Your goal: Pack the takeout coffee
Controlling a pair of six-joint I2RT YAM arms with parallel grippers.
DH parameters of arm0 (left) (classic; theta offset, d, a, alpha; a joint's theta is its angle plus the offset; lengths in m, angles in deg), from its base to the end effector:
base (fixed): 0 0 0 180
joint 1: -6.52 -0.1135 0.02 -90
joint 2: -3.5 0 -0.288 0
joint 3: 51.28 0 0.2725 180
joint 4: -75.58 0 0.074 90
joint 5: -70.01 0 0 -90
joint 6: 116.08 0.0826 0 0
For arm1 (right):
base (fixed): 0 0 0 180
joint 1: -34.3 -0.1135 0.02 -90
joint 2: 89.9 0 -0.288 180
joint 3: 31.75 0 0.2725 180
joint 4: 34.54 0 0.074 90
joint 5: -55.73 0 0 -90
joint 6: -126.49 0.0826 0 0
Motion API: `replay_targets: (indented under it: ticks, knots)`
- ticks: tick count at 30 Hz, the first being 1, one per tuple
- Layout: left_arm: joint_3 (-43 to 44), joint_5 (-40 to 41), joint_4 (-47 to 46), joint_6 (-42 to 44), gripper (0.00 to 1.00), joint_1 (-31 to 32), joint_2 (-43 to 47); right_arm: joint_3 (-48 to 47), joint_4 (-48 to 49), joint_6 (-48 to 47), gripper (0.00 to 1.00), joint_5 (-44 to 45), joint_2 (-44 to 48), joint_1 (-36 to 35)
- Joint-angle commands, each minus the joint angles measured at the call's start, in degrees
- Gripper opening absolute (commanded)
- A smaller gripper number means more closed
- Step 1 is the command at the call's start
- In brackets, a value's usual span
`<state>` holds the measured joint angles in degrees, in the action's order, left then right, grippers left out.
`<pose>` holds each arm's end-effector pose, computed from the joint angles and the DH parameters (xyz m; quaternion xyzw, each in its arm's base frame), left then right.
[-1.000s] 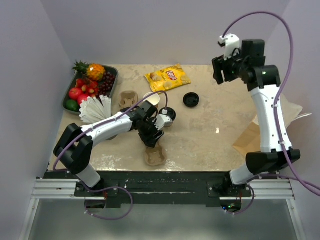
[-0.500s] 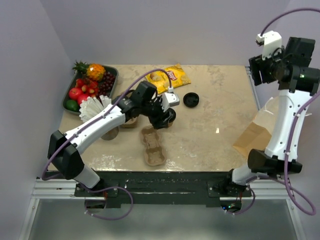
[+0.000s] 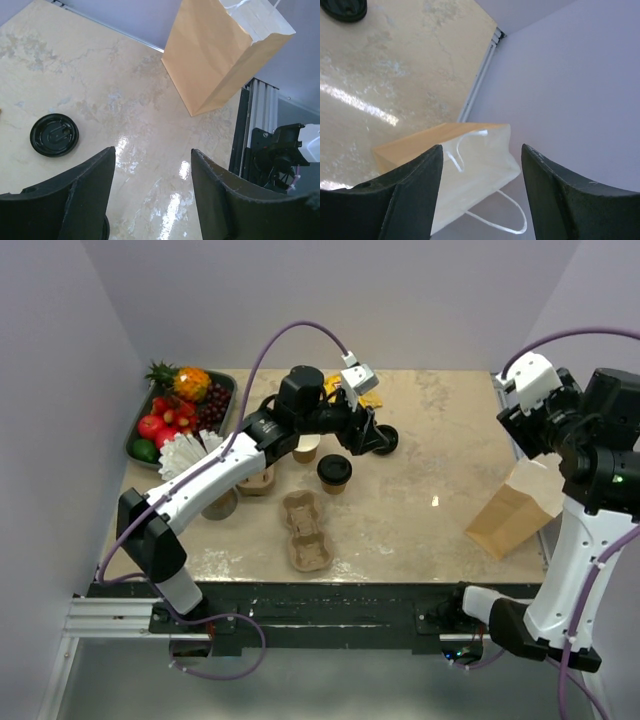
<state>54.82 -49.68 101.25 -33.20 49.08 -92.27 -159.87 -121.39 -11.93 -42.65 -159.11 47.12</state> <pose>0.3094 -0.3396 0.4103 0.3819 0.6849 -0.4311 0.4464 0.1938 -0.0318 0.5431 -0.2971 0.8022 -0.2080 0.4743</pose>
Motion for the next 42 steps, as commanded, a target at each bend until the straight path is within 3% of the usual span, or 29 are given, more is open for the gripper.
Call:
replay_targets:
  ticks: [1, 6, 13, 28, 35, 42]
  knots:
    - [-2.5, -2.6, -6.5, -3.7, 0.66, 0.3, -0.1, 5.9, -5.3, -12.0, 0.65, 4.0, -0.1, 0.1]
    - [-2.2, -3.4, -2.2, 0.0, 0.65, 0.3, 0.7, 13.6, -5.1, -23.7, 0.62, 6.4, 0.6, 0.2]
    - [-7.5, -3.2, -2.0, 2.5, 0.65, 0.3, 4.6, 17.1, -5.2, -28.0, 0.54, 11.5, -1.9, 0.3]
    - [-9.3, -5.6, -4.0, 0.4, 0.64, 0.3, 3.7, 25.6, -5.2, -32.3, 0.56, 15.1, 7.9, 0.3]
    - [-9.0, -5.1, -3.8, 0.4, 0.64, 0.3, 3.7, 28.8, 2.2, -29.9, 0.51, 18.0, 6.4, 0.4]
    - [-9.5, -4.2, -3.4, 0.3, 0.64, 0.3, 4.3, 36.5, 11.4, -35.5, 0.49, 20.2, 8.7, 0.3]
